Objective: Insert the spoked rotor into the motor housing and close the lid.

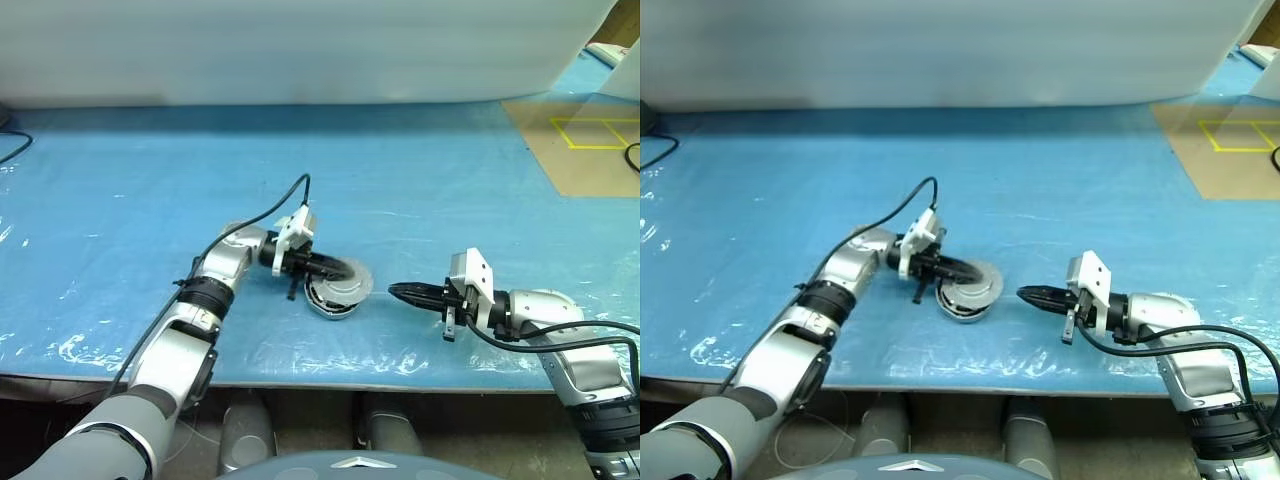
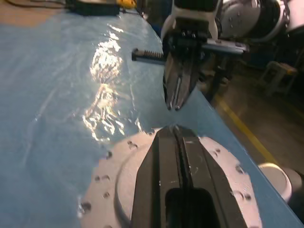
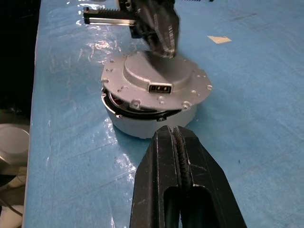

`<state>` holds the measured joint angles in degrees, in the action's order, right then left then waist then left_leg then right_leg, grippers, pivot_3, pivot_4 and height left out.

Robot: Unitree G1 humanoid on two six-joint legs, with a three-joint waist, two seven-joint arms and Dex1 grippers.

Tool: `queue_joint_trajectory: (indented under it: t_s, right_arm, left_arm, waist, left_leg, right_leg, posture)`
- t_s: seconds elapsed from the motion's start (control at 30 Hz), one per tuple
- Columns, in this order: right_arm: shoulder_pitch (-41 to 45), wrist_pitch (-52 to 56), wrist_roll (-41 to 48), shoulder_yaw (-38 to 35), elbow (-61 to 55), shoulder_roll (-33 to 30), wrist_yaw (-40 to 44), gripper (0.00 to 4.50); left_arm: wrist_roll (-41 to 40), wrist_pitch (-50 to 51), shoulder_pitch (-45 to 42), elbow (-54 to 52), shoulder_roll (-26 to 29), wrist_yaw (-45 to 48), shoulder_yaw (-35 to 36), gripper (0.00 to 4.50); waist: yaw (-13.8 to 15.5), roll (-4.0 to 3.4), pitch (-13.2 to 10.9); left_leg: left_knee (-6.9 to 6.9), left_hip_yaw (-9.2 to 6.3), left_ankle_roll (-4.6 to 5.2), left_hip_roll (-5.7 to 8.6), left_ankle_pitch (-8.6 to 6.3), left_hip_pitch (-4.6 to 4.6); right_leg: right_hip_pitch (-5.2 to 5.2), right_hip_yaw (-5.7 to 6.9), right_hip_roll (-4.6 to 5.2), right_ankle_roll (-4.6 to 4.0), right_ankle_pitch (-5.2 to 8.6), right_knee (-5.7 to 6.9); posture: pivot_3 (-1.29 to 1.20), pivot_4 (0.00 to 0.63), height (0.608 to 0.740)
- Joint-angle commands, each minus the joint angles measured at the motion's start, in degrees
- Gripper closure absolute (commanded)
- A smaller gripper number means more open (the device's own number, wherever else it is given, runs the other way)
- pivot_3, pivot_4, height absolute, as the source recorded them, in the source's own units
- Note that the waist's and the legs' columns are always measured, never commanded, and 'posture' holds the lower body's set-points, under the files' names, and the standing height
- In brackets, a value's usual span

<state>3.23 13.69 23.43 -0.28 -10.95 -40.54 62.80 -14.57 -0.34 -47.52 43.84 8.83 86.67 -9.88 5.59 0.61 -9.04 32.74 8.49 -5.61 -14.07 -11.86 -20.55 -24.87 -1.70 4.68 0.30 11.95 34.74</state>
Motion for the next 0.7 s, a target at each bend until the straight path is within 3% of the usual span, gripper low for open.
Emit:
queue_joint_trajectory:
  t_s: [0.03, 0.5, 0.7]
  right_arm:
    - [0.68, -1.07, 0.20, -0.27, -0.36, 0.46, 0.02, 4.50]
    - [-0.09, -1.42, -0.76, -0.09, -1.11, 1.07, -0.85, 4.50]
    - [1.36, -1.70, -1.17, 0.60, -0.34, 1.62, -1.08, 4.50]
  left_arm:
    - [0.56, -2.42, -3.01, 2.60, -1.13, -2.02, 1.20, 4.47]
    - [11.74, -5.04, -1.17, 4.56, 2.74, 3.96, -9.26, 4.47]
    - [11.72, -6.40, 0.51, 3.25, 4.68, 2.80, -8.83, 4.47]
  waist:
    - [-0.05, 0.00, 0.00]
    - [-0.10, -0.01, 0.00]
    - [-0.12, -0.04, 0.03]
  left_leg:
    - [0.00, 0.00, 0.00, 0.00, 0.00, 0.01]
    - [-0.05, 0.00, 0.01, 0.01, 0.00, 0.15]
    - [-0.12, 0.03, 0.02, 0.01, -0.01, 0.57]
  right_leg:
    - [0.00, 0.00, 0.00, 0.00, 0.00, 0.00]
    - [0.09, -0.01, 0.00, 0.01, 0.00, 0.00]
    - [0.45, -0.02, 0.02, 0.00, 0.01, -0.02]
  posture:
    - [0.00, 0.150, 0.740]
    - [0.00, 0.150, 0.740]
    - [0.00, 0.150, 0.740]
